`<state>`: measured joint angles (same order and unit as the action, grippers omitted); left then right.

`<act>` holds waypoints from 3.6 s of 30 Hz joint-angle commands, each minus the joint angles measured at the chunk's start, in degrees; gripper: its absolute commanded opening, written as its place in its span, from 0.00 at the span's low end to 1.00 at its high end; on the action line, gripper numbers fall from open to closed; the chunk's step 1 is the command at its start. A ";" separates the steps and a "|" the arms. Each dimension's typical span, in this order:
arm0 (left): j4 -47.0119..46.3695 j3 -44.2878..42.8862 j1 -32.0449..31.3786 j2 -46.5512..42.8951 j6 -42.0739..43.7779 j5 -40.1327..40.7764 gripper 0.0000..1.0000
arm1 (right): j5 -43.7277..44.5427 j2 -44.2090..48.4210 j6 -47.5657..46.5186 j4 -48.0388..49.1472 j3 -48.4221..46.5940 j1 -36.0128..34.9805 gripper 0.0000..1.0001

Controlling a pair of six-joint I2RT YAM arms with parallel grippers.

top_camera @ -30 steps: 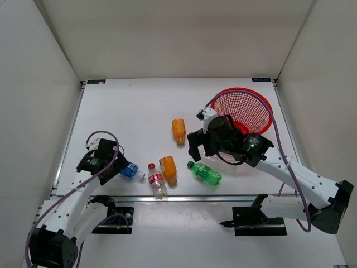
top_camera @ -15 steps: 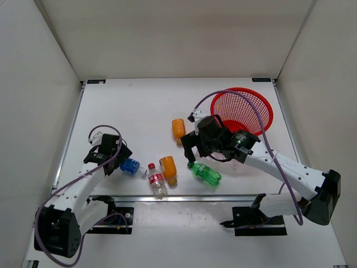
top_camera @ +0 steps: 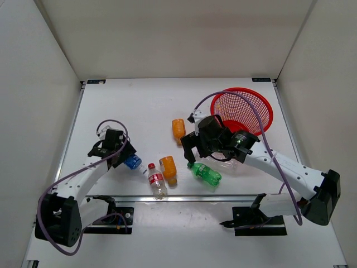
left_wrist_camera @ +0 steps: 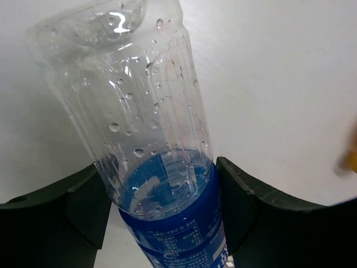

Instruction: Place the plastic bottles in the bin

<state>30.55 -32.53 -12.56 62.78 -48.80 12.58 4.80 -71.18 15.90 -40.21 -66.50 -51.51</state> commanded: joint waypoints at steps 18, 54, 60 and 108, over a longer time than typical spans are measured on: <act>-28.25 -11.42 -14.69 -6.36 -1.11 -27.32 0.33 | -19.73 -0.45 -0.70 18.66 -1.18 -0.26 0.99; -4.99 -16.15 -11.44 -17.79 10.65 -19.10 0.99 | -16.05 5.60 2.21 15.70 -1.70 21.15 0.14; 9.08 -13.09 -14.07 -12.08 13.81 -13.98 0.99 | -11.92 6.14 -3.94 9.01 -2.76 35.39 0.15; 4.96 -6.83 -20.76 0.16 11.97 -18.48 0.22 | 3.46 9.91 -5.36 -0.66 -6.98 29.02 0.99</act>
<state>35.27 -37.34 -35.40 68.58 -37.06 -5.19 6.22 -63.61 9.06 -40.60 -75.05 -19.66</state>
